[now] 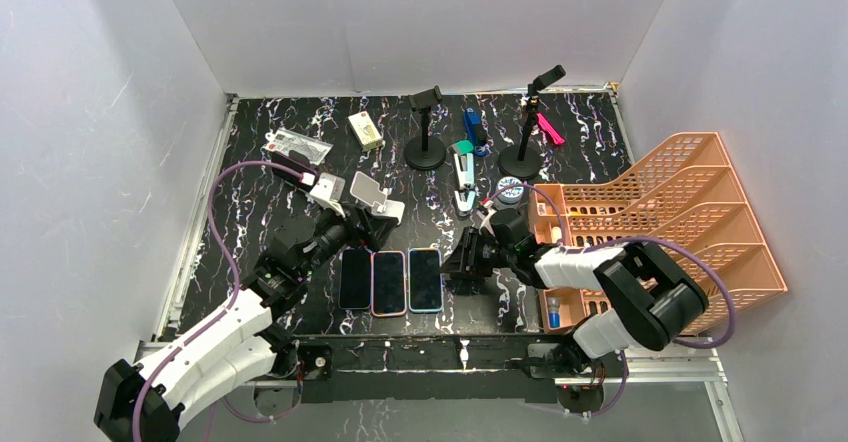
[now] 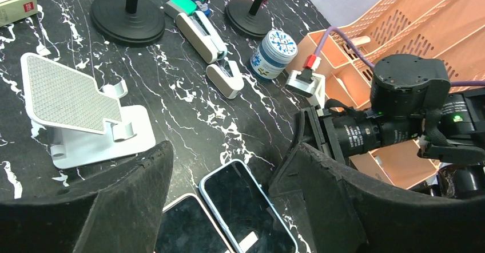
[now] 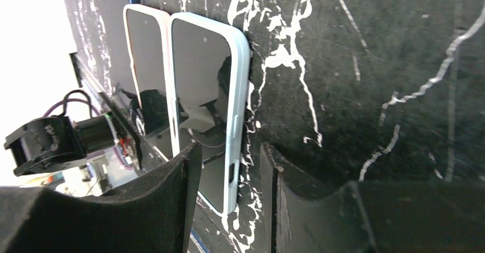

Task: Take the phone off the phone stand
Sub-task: Place the phone at the center of the board, then pick up the phone stand at the center of the board.

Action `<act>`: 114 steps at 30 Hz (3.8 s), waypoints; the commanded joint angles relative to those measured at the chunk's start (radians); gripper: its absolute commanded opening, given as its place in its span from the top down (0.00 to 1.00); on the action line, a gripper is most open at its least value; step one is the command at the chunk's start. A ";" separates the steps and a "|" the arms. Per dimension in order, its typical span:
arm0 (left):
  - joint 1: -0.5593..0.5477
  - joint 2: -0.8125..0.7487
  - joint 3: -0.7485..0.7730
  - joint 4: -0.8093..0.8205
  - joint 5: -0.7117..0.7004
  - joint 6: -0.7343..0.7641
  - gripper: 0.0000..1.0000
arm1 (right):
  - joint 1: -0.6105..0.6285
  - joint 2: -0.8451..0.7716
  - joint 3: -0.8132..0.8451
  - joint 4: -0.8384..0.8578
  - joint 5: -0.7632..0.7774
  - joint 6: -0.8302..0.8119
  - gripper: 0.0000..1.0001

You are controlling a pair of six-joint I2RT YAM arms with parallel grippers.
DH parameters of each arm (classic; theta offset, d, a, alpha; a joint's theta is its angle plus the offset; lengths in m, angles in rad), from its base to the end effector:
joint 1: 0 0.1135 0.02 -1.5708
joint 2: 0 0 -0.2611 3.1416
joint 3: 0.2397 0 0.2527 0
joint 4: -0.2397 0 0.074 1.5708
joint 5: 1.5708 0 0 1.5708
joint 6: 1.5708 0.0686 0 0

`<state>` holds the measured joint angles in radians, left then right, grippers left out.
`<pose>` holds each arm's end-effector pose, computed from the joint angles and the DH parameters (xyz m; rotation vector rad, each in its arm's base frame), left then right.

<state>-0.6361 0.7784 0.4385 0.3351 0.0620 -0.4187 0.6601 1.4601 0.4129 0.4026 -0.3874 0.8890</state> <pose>0.1809 -0.1389 0.2709 0.2287 1.6284 -0.8673 0.2020 0.1896 0.1078 0.0416 2.4750 1.2057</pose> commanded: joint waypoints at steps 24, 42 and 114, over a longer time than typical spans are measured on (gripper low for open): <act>0.101 0.182 0.141 -0.299 -0.356 -0.338 0.20 | -0.007 -0.417 0.021 -0.242 0.262 -0.321 0.48; 0.269 0.371 0.136 -0.059 -0.159 -0.487 0.37 | -0.007 -0.528 -0.003 -0.261 0.271 -0.331 0.48; 0.273 0.633 0.149 0.467 0.061 -0.472 1.00 | -0.007 -0.794 0.285 -0.569 0.515 -0.499 0.47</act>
<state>-0.3683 1.4033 0.5323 0.7006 0.0952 -0.9478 0.6556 0.6949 0.6205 -0.1398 0.0708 0.4404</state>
